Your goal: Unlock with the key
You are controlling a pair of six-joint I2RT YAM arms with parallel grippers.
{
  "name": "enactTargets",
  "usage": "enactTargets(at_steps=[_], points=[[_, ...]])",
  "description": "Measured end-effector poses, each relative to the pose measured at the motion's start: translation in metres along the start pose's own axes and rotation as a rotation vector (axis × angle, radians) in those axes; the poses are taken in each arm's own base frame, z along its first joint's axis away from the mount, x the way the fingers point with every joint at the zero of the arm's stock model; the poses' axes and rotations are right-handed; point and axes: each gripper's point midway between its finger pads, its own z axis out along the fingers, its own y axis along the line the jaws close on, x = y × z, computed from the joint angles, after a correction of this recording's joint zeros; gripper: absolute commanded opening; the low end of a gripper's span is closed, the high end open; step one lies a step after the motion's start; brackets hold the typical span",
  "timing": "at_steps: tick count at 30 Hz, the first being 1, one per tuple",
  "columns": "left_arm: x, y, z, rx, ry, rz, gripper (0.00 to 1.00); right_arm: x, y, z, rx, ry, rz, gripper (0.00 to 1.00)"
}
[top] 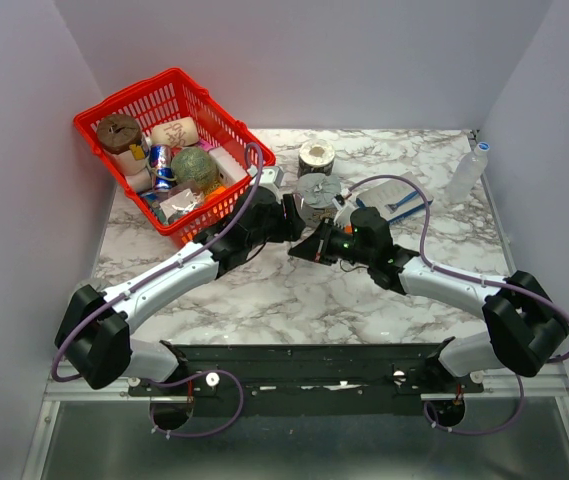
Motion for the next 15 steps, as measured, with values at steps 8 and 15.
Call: enactTargets(at_steps=[8, 15], points=[[-0.007, 0.000, 0.001, -0.003, -0.030, -0.003, 0.00, -0.008, 0.003, 0.002, 0.010, -0.024, -0.004, 0.01], [-0.009, -0.001, 0.001, 0.000, -0.037, -0.004, 0.00, -0.011, 0.001, 0.003, 0.018, -0.040, -0.018, 0.01]])
